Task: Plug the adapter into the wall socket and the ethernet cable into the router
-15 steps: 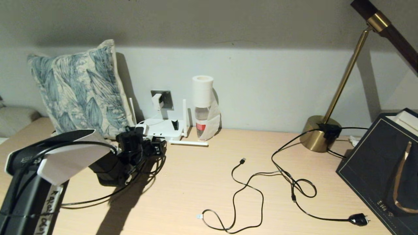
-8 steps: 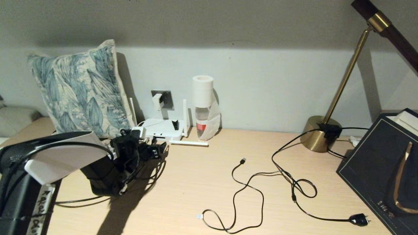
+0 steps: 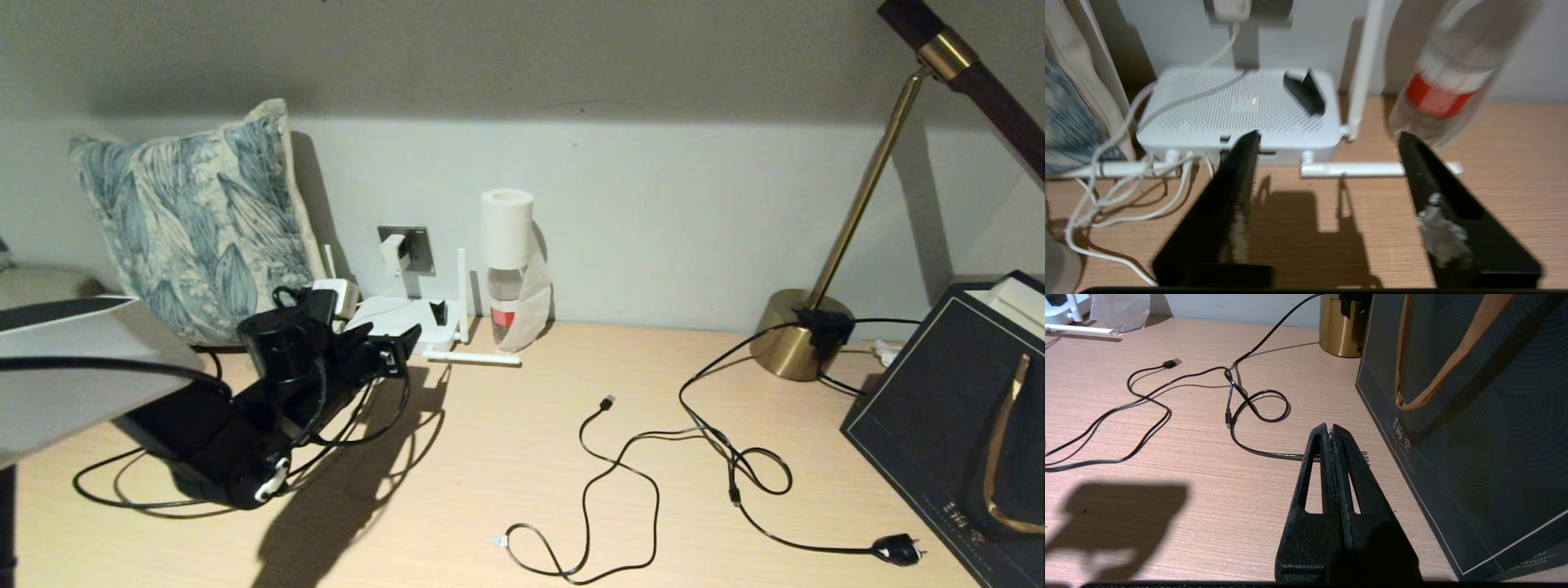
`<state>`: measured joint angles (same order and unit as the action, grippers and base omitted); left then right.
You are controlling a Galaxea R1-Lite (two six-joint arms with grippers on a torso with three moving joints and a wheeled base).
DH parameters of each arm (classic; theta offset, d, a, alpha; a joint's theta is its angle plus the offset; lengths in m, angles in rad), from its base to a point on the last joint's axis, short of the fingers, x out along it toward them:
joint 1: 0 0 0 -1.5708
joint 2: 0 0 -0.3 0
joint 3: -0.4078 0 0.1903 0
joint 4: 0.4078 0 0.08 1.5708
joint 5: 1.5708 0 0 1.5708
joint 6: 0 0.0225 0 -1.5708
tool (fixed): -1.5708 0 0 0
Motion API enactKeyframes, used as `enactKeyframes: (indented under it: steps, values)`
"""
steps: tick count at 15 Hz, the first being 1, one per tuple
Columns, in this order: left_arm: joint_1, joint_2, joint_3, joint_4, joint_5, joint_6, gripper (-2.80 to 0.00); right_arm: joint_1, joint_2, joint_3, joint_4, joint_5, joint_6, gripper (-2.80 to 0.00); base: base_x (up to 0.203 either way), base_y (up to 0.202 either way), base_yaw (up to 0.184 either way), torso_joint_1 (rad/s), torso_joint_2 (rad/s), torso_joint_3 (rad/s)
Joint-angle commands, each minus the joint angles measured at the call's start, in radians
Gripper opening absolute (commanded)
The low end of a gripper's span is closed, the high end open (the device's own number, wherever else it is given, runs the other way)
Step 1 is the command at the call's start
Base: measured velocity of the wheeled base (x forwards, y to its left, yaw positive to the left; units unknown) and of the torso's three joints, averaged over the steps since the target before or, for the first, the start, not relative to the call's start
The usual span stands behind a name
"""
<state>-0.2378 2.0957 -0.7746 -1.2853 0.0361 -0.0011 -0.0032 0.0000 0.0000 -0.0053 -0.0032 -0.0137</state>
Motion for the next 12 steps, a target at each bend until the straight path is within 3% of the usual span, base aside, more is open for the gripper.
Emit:
enactKeyframes:
  steps: [1, 6, 10, 12]
  values:
    - [-0.018, -0.175, 0.056, -0.006, 0.009, 0.003, -2.8, 0.0, 0.002, 0.0, -0.001, 0.0, 0.0, -2.8, 0.0, 0.0, 0.0, 0.0, 0.0, 0.0]
    - [-0.022, -0.584, 0.211, 0.082, 0.016, 0.043, -2.8, 0.0, 0.002, 0.0, -0.001, 0.0, -0.002, -2.8, 0.0, 0.0, 0.0, 0.0, 0.0, 0.0]
    - [-0.022, -0.82, 0.664, 0.214, 0.017, 0.05, -2.8, 0.0, 0.002, 0.0, -0.001, 0.0, 0.0, -2.8, 0.0, 0.0, 0.0, 0.0, 0.0, 0.0]
    - [-0.017, -0.957, 0.79, 0.331, 0.071, -0.012, -2.8, 0.0, 0.002, 0.0, -0.001, 0.0, -0.001, -2.8, 0.0, 0.0, 0.0, 0.0, 0.0, 0.0]
